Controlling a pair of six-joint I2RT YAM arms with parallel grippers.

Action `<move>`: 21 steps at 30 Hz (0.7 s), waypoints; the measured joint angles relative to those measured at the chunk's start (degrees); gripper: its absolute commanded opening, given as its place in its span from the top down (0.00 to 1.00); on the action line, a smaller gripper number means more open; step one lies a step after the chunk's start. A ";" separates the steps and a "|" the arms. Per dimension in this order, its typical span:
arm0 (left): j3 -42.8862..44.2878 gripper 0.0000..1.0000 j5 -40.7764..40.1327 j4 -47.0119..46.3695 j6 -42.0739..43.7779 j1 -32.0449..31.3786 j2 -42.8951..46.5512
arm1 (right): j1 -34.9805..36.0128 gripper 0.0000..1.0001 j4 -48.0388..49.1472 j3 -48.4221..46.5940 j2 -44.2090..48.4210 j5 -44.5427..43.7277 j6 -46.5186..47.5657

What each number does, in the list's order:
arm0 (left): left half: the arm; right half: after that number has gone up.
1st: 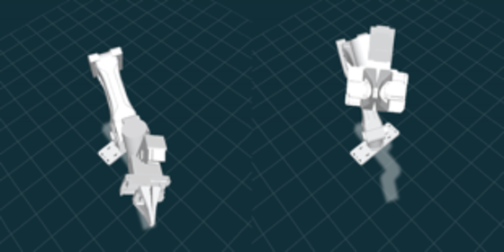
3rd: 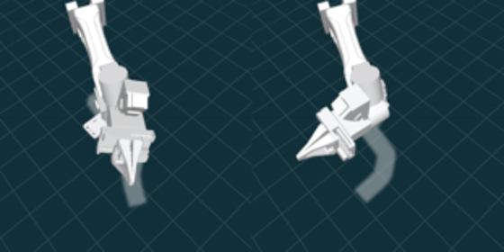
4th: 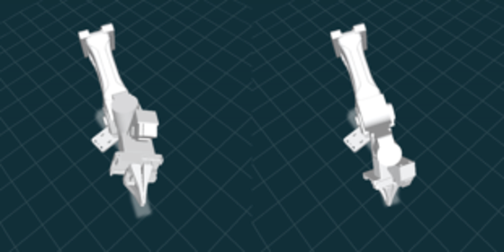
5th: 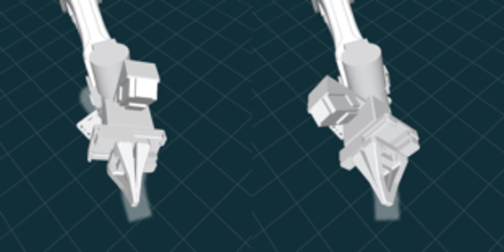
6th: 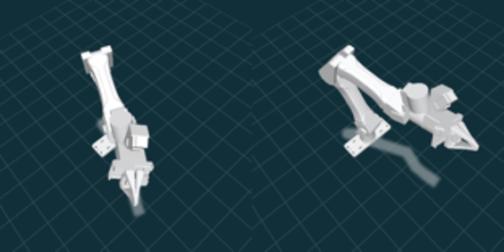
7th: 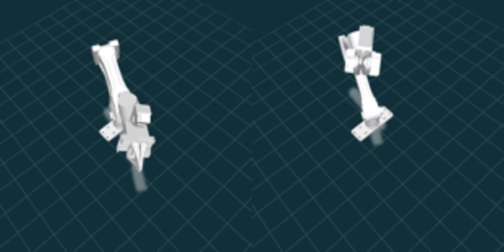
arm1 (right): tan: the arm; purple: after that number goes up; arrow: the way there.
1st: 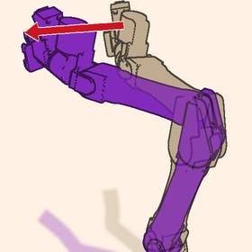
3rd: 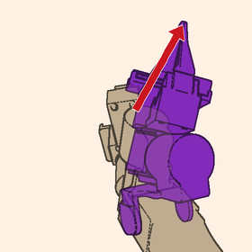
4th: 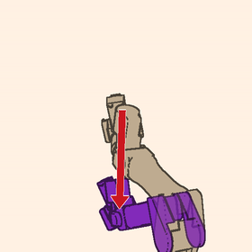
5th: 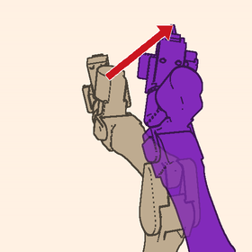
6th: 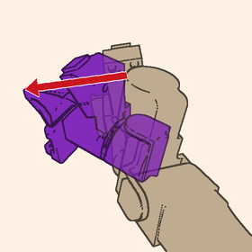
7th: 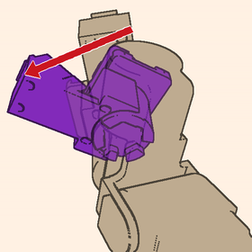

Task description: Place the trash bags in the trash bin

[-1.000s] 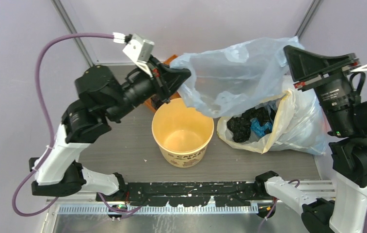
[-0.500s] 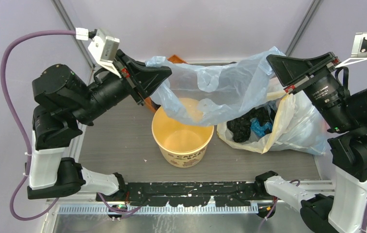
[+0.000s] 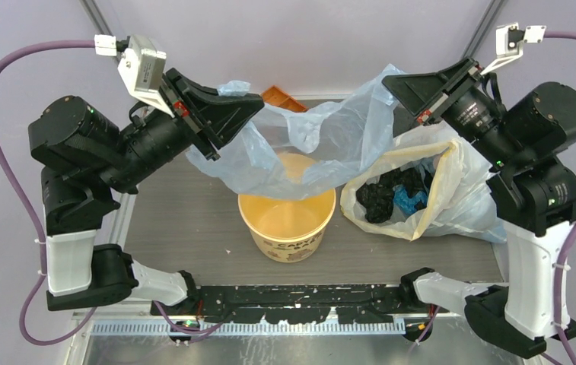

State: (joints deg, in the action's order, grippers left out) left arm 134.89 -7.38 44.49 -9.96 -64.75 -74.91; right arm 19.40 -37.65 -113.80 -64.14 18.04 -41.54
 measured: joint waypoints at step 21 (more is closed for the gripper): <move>4.59 0.99 2.71 -4.66 -1.66 0.00 -1.22 | 0.00 0.99 0.94 -5.07 0.72 5.88 -8.35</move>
State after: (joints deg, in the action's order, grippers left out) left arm 139.48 -4.67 39.83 -11.62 -64.75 -76.14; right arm 19.40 -36.71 -118.87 -63.42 23.92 -49.89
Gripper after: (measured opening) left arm 0.011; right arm 0.018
